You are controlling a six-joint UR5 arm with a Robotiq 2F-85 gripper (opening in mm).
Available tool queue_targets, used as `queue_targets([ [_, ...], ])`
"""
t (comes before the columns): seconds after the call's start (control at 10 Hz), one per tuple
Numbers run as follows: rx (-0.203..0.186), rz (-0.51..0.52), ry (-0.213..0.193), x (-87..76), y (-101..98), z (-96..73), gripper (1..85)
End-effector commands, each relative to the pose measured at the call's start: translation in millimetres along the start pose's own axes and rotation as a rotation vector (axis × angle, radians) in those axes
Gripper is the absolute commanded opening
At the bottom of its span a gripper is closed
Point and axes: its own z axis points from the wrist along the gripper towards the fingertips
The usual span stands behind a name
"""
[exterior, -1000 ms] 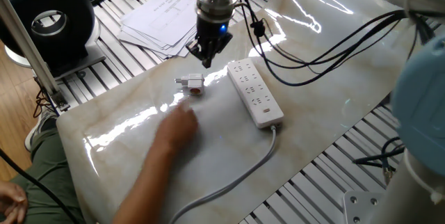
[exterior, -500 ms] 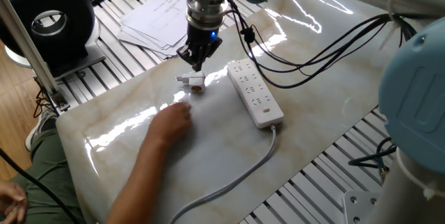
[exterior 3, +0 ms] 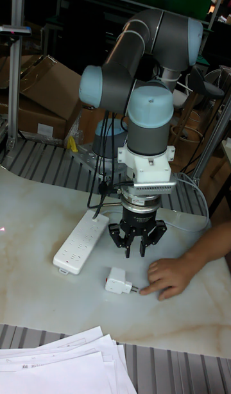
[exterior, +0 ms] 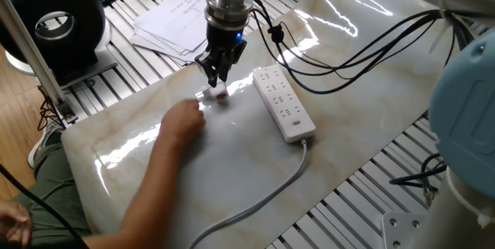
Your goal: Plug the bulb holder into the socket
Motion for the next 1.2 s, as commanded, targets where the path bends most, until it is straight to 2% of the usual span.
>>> queue_targets([
  [0.0,-0.012,-0.085,0.002,-1.2,-3.2,5.1,39.0],
  [0.2,-0.008,-0.142,0.003,-5.4,-17.9,3.7,40.3],
  [0.5,0.016,-0.155,-0.005,-12.7,-33.8,8.2,40.7],
  [0.8,0.022,-0.181,-0.015,-19.4,-40.6,15.2,42.7],
  [1.1,0.066,-0.221,-0.015,-20.6,-60.0,15.9,42.7],
])
